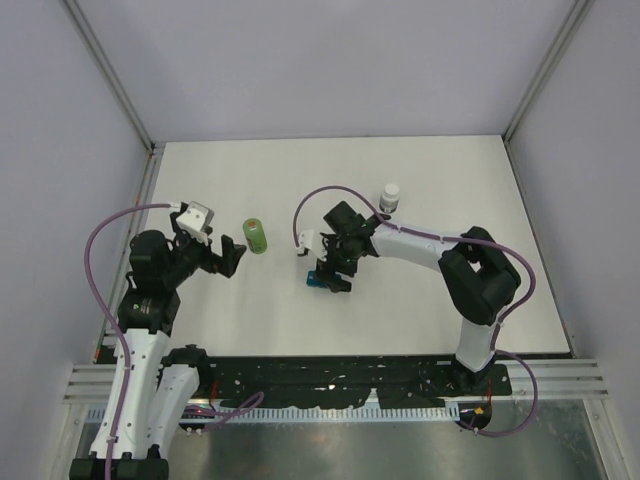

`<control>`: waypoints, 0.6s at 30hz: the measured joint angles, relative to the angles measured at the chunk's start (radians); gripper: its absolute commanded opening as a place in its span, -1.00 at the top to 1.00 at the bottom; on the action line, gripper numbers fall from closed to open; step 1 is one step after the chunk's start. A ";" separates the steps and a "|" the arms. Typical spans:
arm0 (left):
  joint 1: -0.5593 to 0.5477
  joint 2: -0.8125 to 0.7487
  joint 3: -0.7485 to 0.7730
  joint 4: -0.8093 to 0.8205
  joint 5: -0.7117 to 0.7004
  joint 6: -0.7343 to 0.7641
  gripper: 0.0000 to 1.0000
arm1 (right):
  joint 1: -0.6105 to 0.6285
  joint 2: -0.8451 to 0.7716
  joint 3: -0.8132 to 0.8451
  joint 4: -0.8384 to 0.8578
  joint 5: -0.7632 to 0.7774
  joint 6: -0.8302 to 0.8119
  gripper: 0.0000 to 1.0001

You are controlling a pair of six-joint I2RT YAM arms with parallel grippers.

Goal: Sort the pills into containers
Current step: Open the pill container at the center of the board.

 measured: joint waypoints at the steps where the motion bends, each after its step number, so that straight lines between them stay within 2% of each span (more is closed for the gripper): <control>1: 0.000 0.000 0.000 0.000 0.000 0.000 -0.98 | 0.004 0.009 0.010 0.003 0.000 0.008 -0.66; 8: 0.000 -0.004 0.000 0.000 0.004 0.000 -0.98 | 0.036 0.051 0.021 0.008 0.013 0.033 -0.53; 10: 0.000 -0.007 0.000 0.000 0.005 0.000 -0.98 | 0.042 0.059 0.021 0.008 0.021 0.037 -0.43; 18: 0.000 -0.015 0.000 0.000 0.010 -0.002 -0.98 | 0.046 0.060 0.021 0.010 0.056 0.052 0.24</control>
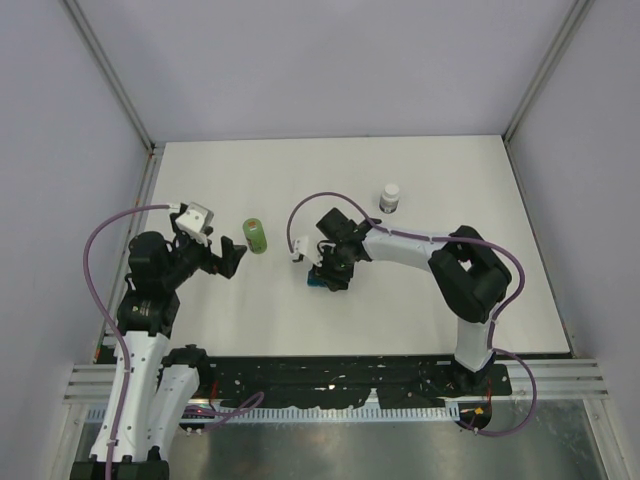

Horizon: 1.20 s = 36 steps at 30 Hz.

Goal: Sort the pills into containers
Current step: Open the pill container at the center of the board.

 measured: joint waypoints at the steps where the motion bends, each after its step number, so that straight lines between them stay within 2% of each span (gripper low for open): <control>1: 0.000 0.000 0.000 0.000 0.003 -0.002 -0.98 | 0.000 0.000 0.000 0.000 0.002 0.002 0.28; 4: 0.000 0.000 0.000 0.001 0.012 -0.016 -0.98 | 0.000 -0.002 0.002 -0.003 0.009 0.002 0.47; 8: 0.000 0.016 0.000 0.013 0.055 -0.061 -0.98 | 0.000 -0.025 0.016 -0.045 0.013 0.003 0.54; 15: -0.019 0.111 0.043 0.021 0.174 -0.185 -0.98 | 0.010 -0.163 0.116 -0.114 0.014 0.009 0.57; 23: -0.112 0.289 0.166 0.053 0.260 -0.336 -0.98 | 0.032 -0.307 0.251 -0.142 0.014 0.036 0.56; 28: -0.200 0.383 0.251 0.061 0.283 -0.395 -0.98 | 0.067 -0.332 0.274 -0.155 0.026 0.053 0.56; 34: -0.244 0.451 0.279 0.074 0.288 -0.443 -0.98 | 0.087 -0.332 0.274 -0.167 0.042 0.065 0.56; 36: -0.251 0.468 0.279 0.074 0.289 -0.452 -0.90 | 0.087 -0.332 0.274 -0.166 0.047 0.075 0.56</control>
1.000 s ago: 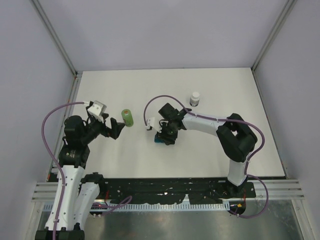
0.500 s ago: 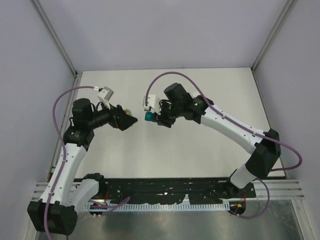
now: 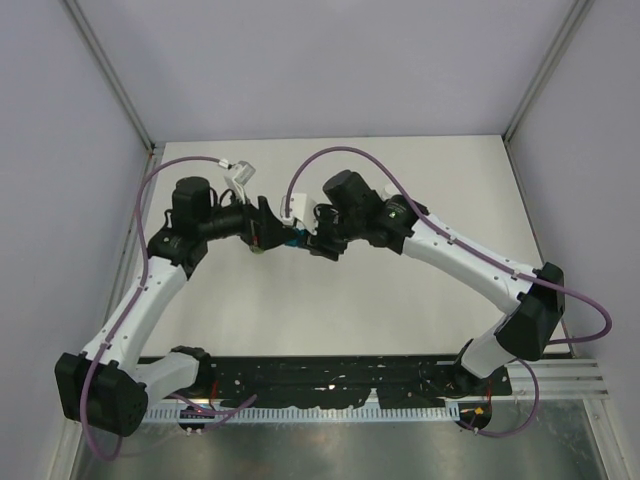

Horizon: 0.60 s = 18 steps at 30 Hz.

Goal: Sort the pills into containers
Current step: Open the pill container at the center of the board.

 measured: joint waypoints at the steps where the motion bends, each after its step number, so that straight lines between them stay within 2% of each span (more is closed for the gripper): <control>1: -0.002 0.005 0.000 0.000 0.000 -0.003 -0.87 | 0.000 0.000 0.000 0.000 0.002 0.003 0.56; 7: -0.013 0.012 0.000 0.009 0.003 -0.022 -0.66 | 0.000 -0.007 0.000 0.001 0.013 0.024 0.56; 18: -0.027 0.030 -0.006 0.041 0.019 -0.040 -0.47 | 0.007 -0.020 0.000 0.002 0.019 0.037 0.56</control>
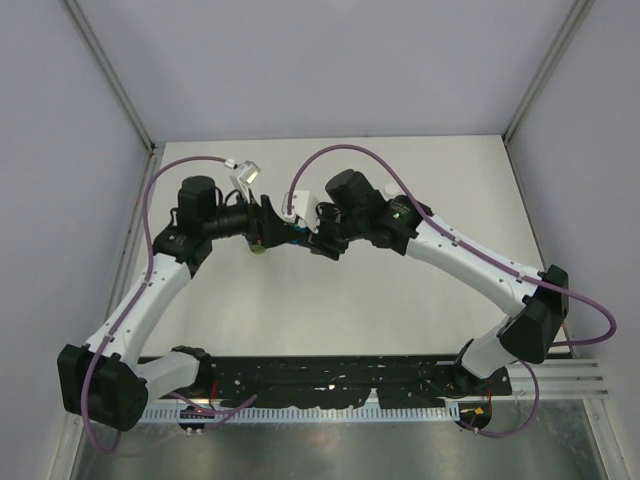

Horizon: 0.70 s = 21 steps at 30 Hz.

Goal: Sort the pills into containers
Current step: Open the pill container at the center of the board.

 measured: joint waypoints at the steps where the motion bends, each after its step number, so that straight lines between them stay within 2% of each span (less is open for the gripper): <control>1: 0.000 0.006 0.000 0.002 0.002 -0.003 -0.43 | 0.001 0.000 0.000 0.000 0.000 0.001 0.56; 15: -0.019 0.032 -0.003 0.013 0.011 -0.013 -0.14 | 0.007 0.000 0.000 0.000 0.014 0.010 0.56; 19: -0.021 0.032 -0.019 0.019 0.014 -0.016 0.05 | 0.010 0.000 0.000 0.000 0.018 0.016 0.56; 21: -0.021 0.033 -0.025 0.024 0.017 -0.025 0.22 | 0.012 0.000 0.000 0.000 0.020 0.016 0.56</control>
